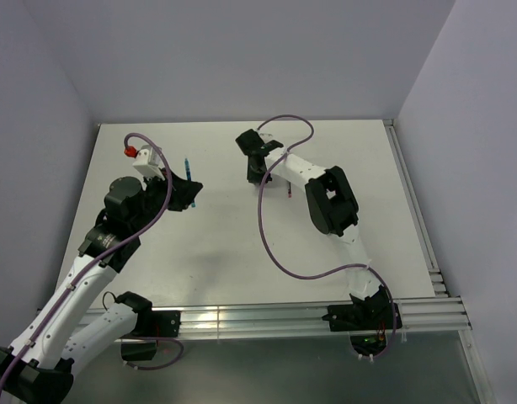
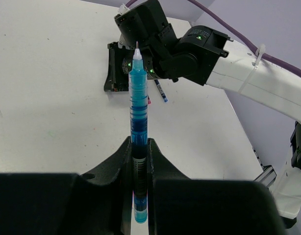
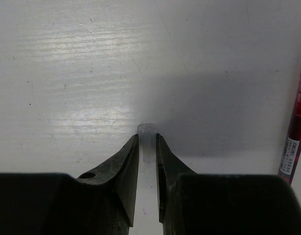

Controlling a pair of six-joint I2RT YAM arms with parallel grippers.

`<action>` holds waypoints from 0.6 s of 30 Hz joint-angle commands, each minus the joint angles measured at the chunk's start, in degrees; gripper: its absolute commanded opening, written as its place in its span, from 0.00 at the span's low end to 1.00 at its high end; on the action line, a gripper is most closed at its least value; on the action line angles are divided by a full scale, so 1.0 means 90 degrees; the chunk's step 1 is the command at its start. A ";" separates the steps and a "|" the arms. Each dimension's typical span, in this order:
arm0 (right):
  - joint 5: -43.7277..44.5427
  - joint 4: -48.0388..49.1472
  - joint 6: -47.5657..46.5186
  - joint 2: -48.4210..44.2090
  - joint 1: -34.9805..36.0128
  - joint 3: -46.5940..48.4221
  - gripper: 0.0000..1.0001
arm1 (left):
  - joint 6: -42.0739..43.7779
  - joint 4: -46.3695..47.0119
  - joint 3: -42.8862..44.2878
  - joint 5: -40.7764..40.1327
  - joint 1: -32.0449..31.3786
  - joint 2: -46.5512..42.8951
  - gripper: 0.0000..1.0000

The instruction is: Insert the pens into the pen caps

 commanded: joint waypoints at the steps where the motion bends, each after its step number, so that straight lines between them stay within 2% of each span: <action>1: 0.0244 -0.0149 -0.0079 -0.0224 0.0058 -0.0038 0.13 | 0.0009 0.0194 0.0066 0.0145 -0.0011 0.0016 0.00; 4: 0.0234 -0.0159 -0.0109 -0.0215 0.0058 -0.0038 0.09 | 0.0019 0.0194 0.0066 0.0145 -0.0011 0.0026 0.00; 6: 0.0224 -0.0149 -0.0089 -0.0273 0.0058 -0.0086 0.00 | 0.0019 0.0194 0.0066 0.0145 -0.0002 0.0026 0.00; 10: 0.0186 0.0055 -0.0089 -0.0672 0.0058 -0.0388 0.00 | -0.0011 0.0243 0.0056 0.0262 -0.0001 0.0084 0.00; 13: 0.0078 0.0435 -0.0157 -0.1326 0.0029 -0.1031 0.00 | -0.0079 0.0398 0.0008 0.0593 0.0086 0.0230 0.00; 18: -0.0916 0.1178 -0.0177 -0.2742 -0.0225 -0.1999 0.00 | -0.0225 0.0858 -0.0168 0.1394 0.0155 0.0455 0.00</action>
